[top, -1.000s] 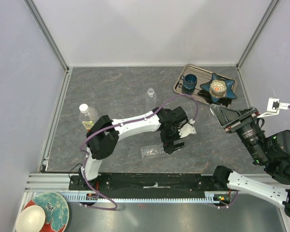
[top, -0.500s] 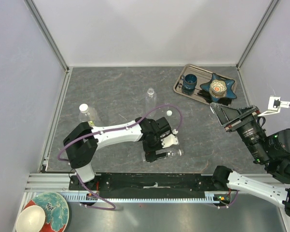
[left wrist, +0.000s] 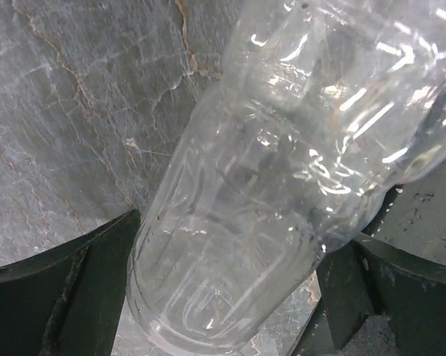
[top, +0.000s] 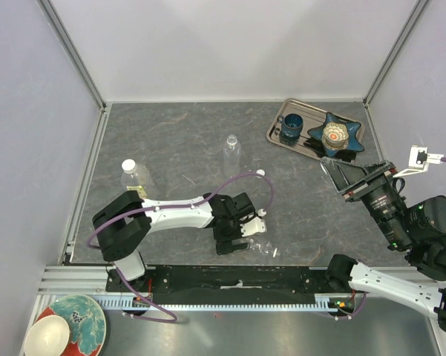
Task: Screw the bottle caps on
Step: Pick up the plastic bottle at the center of the board.
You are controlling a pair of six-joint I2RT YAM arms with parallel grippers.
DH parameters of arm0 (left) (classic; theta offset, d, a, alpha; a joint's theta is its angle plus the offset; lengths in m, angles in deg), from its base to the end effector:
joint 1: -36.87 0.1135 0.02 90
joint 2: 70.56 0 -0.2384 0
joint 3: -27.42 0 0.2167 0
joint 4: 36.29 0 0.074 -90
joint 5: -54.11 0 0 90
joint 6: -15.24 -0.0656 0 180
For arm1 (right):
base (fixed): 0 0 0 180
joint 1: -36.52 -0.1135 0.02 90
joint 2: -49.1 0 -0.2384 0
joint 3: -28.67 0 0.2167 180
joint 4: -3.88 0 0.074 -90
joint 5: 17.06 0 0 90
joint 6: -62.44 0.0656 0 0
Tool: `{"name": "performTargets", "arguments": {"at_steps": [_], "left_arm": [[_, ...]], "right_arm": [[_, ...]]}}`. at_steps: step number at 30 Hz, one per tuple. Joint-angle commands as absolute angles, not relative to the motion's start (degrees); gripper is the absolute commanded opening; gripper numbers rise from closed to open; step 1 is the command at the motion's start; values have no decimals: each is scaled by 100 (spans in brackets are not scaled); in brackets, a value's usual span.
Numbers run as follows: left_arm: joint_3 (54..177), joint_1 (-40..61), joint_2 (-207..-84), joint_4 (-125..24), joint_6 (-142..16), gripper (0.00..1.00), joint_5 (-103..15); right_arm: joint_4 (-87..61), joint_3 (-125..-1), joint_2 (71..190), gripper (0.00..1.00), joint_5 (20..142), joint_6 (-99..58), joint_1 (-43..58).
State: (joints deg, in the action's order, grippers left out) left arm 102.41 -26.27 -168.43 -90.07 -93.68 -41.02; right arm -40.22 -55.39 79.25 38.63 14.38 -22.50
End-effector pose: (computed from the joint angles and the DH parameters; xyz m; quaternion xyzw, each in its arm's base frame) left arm 0.1233 -0.2564 0.1298 0.6553 0.7451 -0.0849 0.0908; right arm 0.0666 0.0391 0.4302 0.1317 0.6421 0.4430 0.6117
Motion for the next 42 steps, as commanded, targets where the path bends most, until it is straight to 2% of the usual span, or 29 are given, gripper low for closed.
{"name": "performTargets", "arguments": {"at_steps": [1, 4, 8, 11, 13, 15, 17, 21, 31, 42], "left_arm": [[10001, -2641, -16461, -8471, -9638, 99, -3985], [9921, -2641, -16408, -8312, -9673, 93, -3958], [9974, -2641, -16390, -8330, -9638, 73, -3941], [9974, -2641, -16268, -8373, -9551, 71, -4037], [9965, -2650, -16232, -8444, -9498, 73, -4081], [9965, -2659, -16223, -8531, -9489, 83, -4090], [9965, -2668, -16223, -8646, -9480, 99, -4178], [9904, -2738, -16144, -8673, -9541, 99, -4415], [10035, -2940, -15960, -8506, -10621, 99, -4169], [10062, -3037, -16469, -8287, -11166, 99, -3923]], "right_arm": [[-4005, -5666, 7995, 23, 3919, 1393, -2272], [-4014, -5657, 7995, 23, 3910, 1419, -2272], [-4049, -5631, 7986, 23, 3901, 1411, -2272], [-4058, -5648, 8004, 23, 3901, 1393, -2272], [-4058, -5674, 8030, 23, 3918, 1358, -2272], [-4058, -5692, 8056, 23, 3936, 1340, -2272], [-4058, -5710, 8100, 23, 3962, 1323, -2272], [-4049, -5692, 8100, 23, 3980, 1323, -2272], [-4049, -5604, 8048, 23, 4024, 1358, -2272], [-4066, -5578, 7916, 22, 4033, 1384, -2272]]}}
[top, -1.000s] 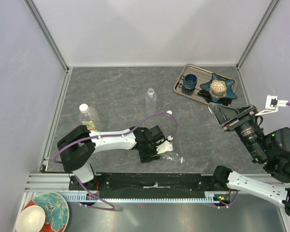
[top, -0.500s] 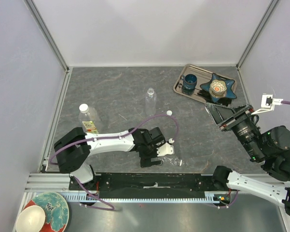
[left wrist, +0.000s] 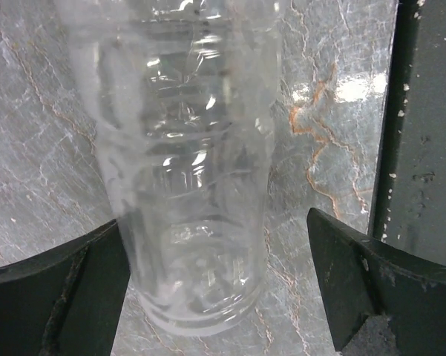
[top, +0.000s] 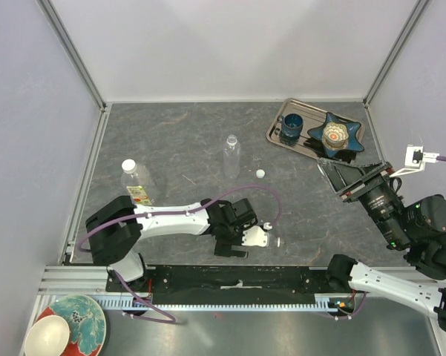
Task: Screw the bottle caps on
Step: Pick up the plastic bottle at the center of the board.
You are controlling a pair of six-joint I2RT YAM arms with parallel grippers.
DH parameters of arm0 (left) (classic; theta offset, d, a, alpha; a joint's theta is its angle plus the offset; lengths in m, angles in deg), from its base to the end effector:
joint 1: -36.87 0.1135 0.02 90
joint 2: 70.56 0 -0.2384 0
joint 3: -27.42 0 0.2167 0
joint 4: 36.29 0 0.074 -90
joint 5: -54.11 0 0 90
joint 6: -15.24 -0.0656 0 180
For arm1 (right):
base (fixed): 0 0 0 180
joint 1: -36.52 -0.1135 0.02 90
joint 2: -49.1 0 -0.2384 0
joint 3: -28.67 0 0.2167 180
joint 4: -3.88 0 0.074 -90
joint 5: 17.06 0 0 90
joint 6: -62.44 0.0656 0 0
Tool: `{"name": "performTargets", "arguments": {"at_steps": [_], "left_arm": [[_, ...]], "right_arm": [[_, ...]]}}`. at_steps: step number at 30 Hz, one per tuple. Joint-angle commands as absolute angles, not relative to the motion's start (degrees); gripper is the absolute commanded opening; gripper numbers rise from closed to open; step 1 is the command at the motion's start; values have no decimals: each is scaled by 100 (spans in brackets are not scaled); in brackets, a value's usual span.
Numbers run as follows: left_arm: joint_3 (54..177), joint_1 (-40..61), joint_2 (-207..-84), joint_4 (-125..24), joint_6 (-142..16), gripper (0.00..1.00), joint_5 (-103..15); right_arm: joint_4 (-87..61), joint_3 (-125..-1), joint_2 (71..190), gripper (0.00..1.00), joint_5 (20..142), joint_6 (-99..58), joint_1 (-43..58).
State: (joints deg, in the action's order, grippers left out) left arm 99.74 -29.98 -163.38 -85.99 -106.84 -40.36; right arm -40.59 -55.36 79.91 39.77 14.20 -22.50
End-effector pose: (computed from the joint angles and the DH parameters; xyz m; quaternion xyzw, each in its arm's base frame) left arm 0.1061 -0.2612 0.1446 0.7525 0.6347 -0.0880 0.1525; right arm 0.0680 0.0436 0.4288 0.1206 0.6495 0.4419 0.6069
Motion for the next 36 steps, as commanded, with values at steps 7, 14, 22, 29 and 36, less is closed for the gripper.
{"name": "performTargets", "arguments": {"at_steps": [7, 14, 22, 29, 36], "left_arm": [[10062, -3046, -16601, -8075, -11229, 99, -3862], [10000, -3037, -16811, -7979, -11115, 84, -3607], [10149, -3028, -17040, -7987, -10790, 69, -3343], [10509, -2879, -17058, -8118, -10465, 58, -3360], [12713, -1773, -16409, -9401, -9640, 46, -4290]], "right_arm": [[-4093, -5578, 7872, 21, 4024, 1402, -2272], [-4154, -5613, 7802, 21, 4024, 1411, -2272], [-4251, -5674, 7758, 20, 4015, 1437, -2263], [-4330, -5780, 7758, 20, 3989, 1419, -2272], [-4541, -6850, 8240, 21, 3576, 647, -2272]]}}
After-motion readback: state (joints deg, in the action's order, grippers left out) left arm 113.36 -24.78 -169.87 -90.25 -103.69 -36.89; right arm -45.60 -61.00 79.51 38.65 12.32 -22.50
